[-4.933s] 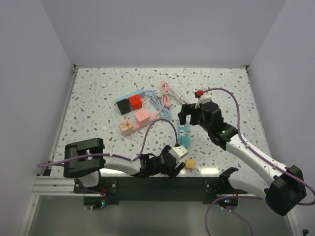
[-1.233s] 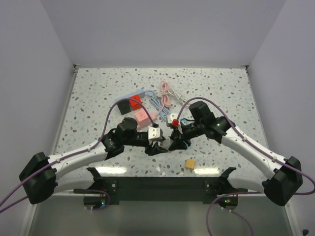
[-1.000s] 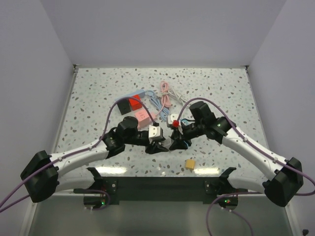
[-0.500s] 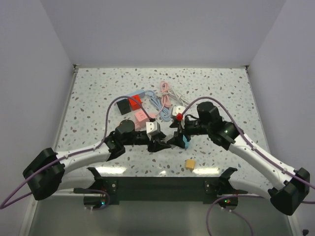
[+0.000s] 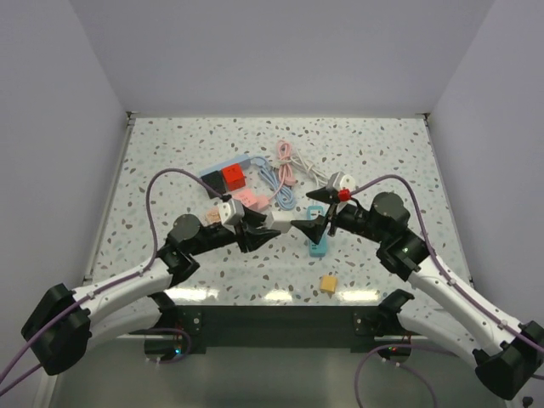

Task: Insert the plug

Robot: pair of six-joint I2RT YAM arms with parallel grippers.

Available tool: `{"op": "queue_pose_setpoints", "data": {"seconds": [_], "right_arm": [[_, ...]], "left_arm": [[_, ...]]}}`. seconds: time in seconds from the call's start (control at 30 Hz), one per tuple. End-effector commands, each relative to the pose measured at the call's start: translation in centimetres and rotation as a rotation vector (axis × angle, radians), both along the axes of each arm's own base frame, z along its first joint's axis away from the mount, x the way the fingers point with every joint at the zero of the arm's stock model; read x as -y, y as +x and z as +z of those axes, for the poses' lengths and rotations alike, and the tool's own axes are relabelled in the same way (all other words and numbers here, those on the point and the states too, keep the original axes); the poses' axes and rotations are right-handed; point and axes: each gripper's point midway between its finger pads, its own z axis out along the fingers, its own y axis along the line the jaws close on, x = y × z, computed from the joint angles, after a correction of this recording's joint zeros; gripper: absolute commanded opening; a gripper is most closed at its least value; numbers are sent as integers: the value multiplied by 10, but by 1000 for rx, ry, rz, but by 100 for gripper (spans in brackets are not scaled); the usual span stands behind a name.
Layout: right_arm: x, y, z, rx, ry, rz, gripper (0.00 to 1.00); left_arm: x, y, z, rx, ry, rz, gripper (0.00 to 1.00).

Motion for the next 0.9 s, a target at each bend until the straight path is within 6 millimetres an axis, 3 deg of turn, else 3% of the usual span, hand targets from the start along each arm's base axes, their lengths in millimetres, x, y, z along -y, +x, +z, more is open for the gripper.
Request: {"op": "queue_pose_setpoints", "data": {"seconds": [0.0,0.13,0.33,0.67,0.87], "right_arm": [[-8,-2,29,45,170,24,86],[-19,-15,31,40,203,123,86],[-27,-38,43,70,264,265,86],[-35,-43,41,58,265,331,81],[-34,-52,50,88,306,370,75]], "left_arm": [[-11,3,41,92,-142,52,0],[-10,-14,63,146,-209,-29,0],[-9,-28,76,206,-241,-100,0],[-11,-42,92,264,-291,-155,0],[-8,-47,95,276,-310,-194,0]]}}
